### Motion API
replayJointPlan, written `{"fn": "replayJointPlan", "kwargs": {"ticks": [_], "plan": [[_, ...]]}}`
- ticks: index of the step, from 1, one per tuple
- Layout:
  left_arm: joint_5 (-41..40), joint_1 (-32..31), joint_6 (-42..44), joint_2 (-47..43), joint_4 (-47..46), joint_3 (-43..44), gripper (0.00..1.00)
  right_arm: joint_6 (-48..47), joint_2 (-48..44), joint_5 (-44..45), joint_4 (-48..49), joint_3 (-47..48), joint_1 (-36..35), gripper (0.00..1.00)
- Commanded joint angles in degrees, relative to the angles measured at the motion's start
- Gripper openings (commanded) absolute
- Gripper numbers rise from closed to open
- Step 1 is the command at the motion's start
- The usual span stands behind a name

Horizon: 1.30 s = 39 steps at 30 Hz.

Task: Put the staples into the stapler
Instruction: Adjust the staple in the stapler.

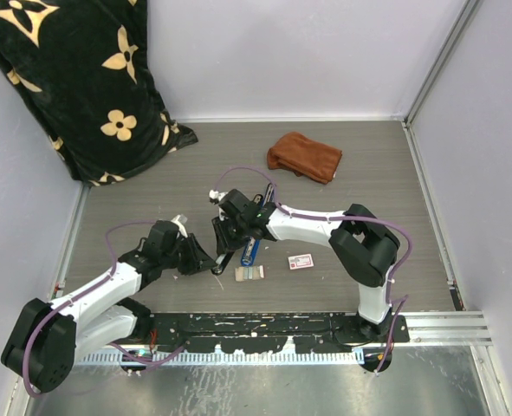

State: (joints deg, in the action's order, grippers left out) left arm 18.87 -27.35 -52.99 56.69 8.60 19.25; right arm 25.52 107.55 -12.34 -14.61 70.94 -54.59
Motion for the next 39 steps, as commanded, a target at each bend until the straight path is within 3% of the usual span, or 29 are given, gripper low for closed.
{"fn": "replayJointPlan", "kwargs": {"ticks": [1, 19, 22, 31, 35, 39], "plan": [[1.08, 0.28, -0.01, -0.08, -3.42, -0.08, 0.18, -1.08, -0.39, 0.47, -0.62, 1.14, -0.51, 0.30], [1.17, 0.25, 0.27, -0.32, -3.30, 0.11, 0.11, 0.74, -1.83, 3.00, -1.17, 1.22, -3.45, 0.24], [0.89, 0.24, 1.74, -2.35, -2.16, 1.01, 0.21, 0.48, -4.48, 4.87, -1.43, 1.75, -3.48, 0.28], [-6.63, 0.20, 10.81, -10.80, 11.83, 8.46, 0.76, -1.08, -15.62, 17.18, -6.23, 2.17, -2.30, 0.48], [-6.70, 0.21, 15.03, -11.23, 14.85, 11.49, 0.77, -1.19, -22.58, 20.90, -7.71, -2.44, -0.50, 0.55], [-5.08, -0.47, 17.13, -8.71, 15.72, 14.68, 0.67, -0.45, -29.94, 23.13, -8.98, -8.75, 1.28, 0.59]]}}
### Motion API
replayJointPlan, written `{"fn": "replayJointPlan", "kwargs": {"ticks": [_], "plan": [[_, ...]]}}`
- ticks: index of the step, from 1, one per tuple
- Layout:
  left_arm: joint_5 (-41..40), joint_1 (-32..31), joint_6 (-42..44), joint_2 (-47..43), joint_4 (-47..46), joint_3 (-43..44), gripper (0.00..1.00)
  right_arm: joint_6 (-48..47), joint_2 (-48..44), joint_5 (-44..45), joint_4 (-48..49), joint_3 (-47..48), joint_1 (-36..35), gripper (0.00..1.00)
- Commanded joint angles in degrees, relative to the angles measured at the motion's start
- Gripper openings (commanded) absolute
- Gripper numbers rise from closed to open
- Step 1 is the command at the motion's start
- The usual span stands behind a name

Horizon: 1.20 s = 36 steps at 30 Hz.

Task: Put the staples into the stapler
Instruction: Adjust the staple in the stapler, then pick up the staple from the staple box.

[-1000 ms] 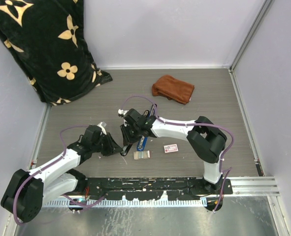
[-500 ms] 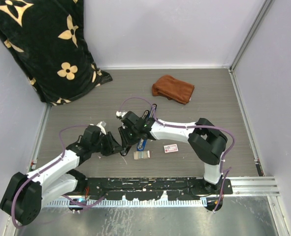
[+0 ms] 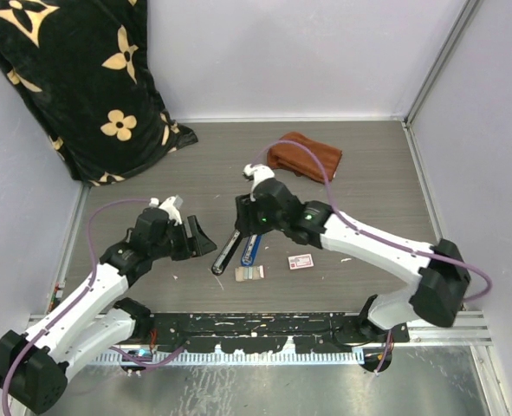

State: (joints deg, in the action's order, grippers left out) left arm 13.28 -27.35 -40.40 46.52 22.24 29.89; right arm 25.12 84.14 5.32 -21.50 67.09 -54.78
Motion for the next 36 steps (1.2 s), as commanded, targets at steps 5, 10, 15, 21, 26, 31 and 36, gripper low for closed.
{"fn": "replayJointPlan", "kwargs": {"ticks": [5, 10, 15, 21, 26, 31, 36], "plan": [[-3.30, -8.40, 2.34, 4.54, 0.84, 5.88, 0.61, 3.69, -12.69, 8.30, -3.46, -13.03, 3.56, 0.60], [-10.83, -19.12, -3.95, 7.97, -3.81, 5.55, 0.57, 9.77, -16.10, 10.76, -4.32, -18.94, 3.70, 0.60], [-15.04, -25.80, -10.09, 11.91, -8.96, 4.55, 0.53, 15.21, -18.47, 8.33, -2.26, -23.42, 3.38, 0.55], [-17.98, -25.57, -10.39, 11.41, -6.86, 4.63, 0.56, 23.03, -14.59, 12.00, -2.60, -22.24, -4.63, 0.49], [-9.36, -15.88, -6.71, 9.79, -4.35, 5.11, 0.62, 28.74, -7.80, 15.77, -3.69, -18.58, -9.93, 0.47], [-2.84, -6.95, 0.03, 7.24, 0.06, 7.52, 0.68, 30.98, -0.79, 17.37, -4.20, -14.02, -13.24, 0.45], [0.88, -1.06, 8.30, 7.99, 6.44, 12.68, 0.75, 32.31, 3.98, 17.88, -4.10, -11.42, -14.49, 0.45]]}}
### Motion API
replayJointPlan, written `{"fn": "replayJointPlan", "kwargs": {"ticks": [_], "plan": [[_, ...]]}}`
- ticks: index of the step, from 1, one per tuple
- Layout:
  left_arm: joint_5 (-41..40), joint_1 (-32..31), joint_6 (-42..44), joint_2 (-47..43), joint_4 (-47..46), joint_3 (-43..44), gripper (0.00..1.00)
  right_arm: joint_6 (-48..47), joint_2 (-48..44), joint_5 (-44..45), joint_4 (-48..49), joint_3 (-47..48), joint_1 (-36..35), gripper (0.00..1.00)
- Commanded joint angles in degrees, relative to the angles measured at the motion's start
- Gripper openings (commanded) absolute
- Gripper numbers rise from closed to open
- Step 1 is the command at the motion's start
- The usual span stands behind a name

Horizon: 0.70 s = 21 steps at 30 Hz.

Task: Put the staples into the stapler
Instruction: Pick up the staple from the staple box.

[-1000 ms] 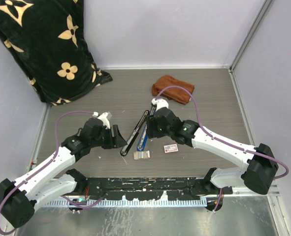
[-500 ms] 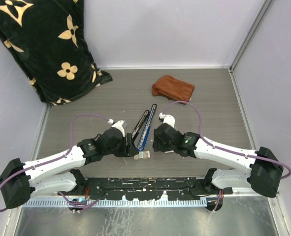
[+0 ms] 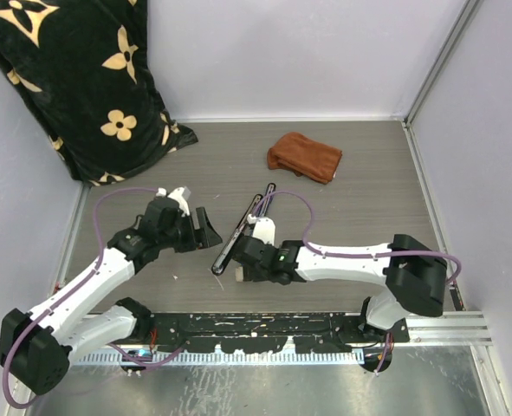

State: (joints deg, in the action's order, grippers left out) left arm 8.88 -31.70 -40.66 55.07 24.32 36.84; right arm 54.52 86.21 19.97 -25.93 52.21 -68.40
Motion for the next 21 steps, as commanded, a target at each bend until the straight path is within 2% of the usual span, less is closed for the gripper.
{"fn": "replayJointPlan", "kwargs": {"ticks": [1, 8, 21], "plan": [[5.73, 3.74, 9.87, -0.20, 5.28, 6.71, 0.77, 2.83, 3.08, 3.30, 0.25, 4.07, -0.93, 0.44], [4.60, 4.11, 16.07, 1.93, 8.41, 10.28, 0.78, 4.25, 7.64, 4.94, -2.22, 6.40, -1.20, 0.38], [3.26, 4.11, 17.99, 1.47, 7.68, 9.52, 0.79, 3.91, 11.35, 5.03, -2.15, 7.62, -1.20, 0.34]]}}
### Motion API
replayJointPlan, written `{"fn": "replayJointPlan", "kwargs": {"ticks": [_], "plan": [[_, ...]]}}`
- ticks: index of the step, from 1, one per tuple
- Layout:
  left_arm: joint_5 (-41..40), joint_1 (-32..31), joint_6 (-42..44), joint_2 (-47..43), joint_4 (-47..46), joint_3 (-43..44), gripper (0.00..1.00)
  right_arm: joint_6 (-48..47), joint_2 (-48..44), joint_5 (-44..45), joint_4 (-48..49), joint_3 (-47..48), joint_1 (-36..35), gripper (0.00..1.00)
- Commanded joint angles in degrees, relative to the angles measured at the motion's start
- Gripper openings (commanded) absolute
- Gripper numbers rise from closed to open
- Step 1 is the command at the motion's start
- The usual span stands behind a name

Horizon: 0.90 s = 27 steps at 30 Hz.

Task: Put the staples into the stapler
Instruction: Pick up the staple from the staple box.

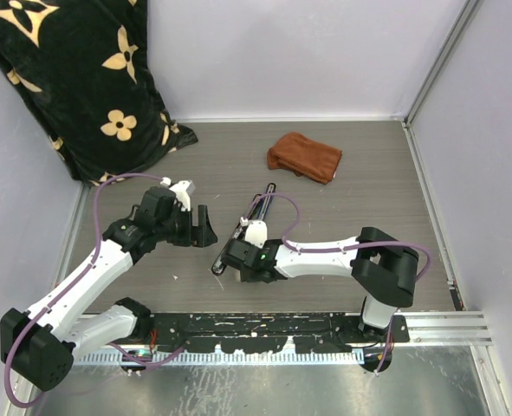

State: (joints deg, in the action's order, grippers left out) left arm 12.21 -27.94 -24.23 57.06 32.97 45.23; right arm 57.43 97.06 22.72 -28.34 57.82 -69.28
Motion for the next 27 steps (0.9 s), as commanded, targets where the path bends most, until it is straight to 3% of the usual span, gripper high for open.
{"fn": "replayJointPlan", "kwargs": {"ticks": [1, 27], "plan": [[-0.03, 0.35, 1.55, -0.46, -0.98, 1.17, 0.79, 0.86, 0.69, 2.27, 0.27, 2.07, -0.29, 0.33], [-0.34, 0.35, 1.73, -0.46, -0.71, 1.16, 0.81, 2.13, -1.69, 4.33, -3.08, -0.09, -0.20, 0.25]]}}
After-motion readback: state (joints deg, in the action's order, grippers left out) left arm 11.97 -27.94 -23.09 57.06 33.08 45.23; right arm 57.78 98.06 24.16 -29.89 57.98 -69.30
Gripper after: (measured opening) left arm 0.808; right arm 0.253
